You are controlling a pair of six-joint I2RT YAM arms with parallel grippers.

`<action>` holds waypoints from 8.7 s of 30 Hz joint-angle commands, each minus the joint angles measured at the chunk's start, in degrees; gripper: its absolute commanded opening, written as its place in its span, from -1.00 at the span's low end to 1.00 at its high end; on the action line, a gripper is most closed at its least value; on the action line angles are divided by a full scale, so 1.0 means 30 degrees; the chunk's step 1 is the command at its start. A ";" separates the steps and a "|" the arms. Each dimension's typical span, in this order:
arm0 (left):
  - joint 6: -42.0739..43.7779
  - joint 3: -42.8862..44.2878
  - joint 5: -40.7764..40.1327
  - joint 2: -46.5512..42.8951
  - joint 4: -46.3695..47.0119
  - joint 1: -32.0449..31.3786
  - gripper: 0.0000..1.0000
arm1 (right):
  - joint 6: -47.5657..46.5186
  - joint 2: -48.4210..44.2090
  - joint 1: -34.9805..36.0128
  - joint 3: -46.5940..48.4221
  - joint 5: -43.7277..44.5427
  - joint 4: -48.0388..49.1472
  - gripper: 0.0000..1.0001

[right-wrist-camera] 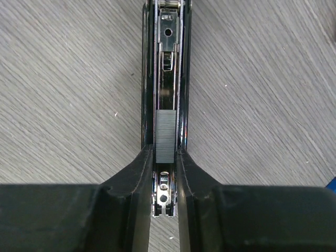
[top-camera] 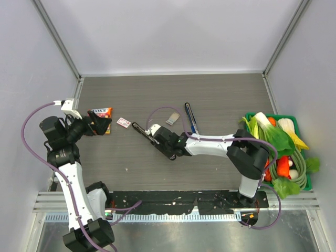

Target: Load the staples into the stapler

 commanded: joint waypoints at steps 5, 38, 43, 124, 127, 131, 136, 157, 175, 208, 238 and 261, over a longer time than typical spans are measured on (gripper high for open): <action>0.1039 0.1506 0.1260 0.1694 -0.0204 -0.0444 1.00 | -0.3657 -0.1804 -0.1492 -0.1420 -0.0942 -0.0195 -0.87; 2.9483 0.8596 -0.0319 2.0857 -0.8430 -1.2108 1.00 | -1.0601 -0.2743 -0.6242 -0.3677 -0.9966 -0.0487 -0.97; 2.9607 0.8365 -0.2248 2.1443 -0.7913 -1.2722 0.99 | -1.0630 -0.2890 -0.6242 -0.3736 -0.9909 -0.0341 -0.97; 1.7917 0.4966 0.0001 1.5054 -0.0293 -1.6415 0.66 | -0.9429 -0.2421 -0.6593 -0.4703 -1.1930 0.5080 -0.99; 1.7830 0.5023 0.0178 1.6547 -0.0060 -1.6444 0.59 | -0.9371 -0.2538 -0.6710 -0.4790 -1.1930 0.5197 -0.98; 1.7245 0.4733 0.0587 1.7575 0.1139 -1.6444 0.48 | -0.9341 -0.2626 -0.6828 -0.4820 -1.1988 0.5256 -0.99; 1.6132 0.4409 0.1320 1.7898 0.2958 -1.6444 -0.11 | -0.9341 -0.2685 -0.6857 -0.4879 -1.1959 0.5285 -0.99; 1.6745 0.3676 0.2025 1.6055 0.1350 -1.5887 -1.00 | -0.9371 -0.5408 -0.8351 -0.5142 -1.3832 0.5314 -0.99; 1.5282 0.4261 -0.0025 1.5933 0.0205 -1.8639 -1.00 | -0.9546 -0.8660 -0.7912 -0.5229 -1.5270 0.5285 -0.99; 1.4988 0.6489 -0.6736 1.7343 -0.1673 -2.2450 -1.00 | -0.9811 -0.7519 -0.7181 -0.4908 -1.5768 0.4231 -0.53; 1.4110 0.7658 -0.1318 2.0856 0.1875 -2.2421 0.13 | -0.9811 -0.6406 -0.6799 -0.6225 -1.6060 0.5865 -0.85; 1.4287 0.4089 -0.2925 1.6647 0.2607 -2.0842 0.28 | -0.9752 -0.7051 -0.6711 -0.8131 -1.5945 0.7891 -0.83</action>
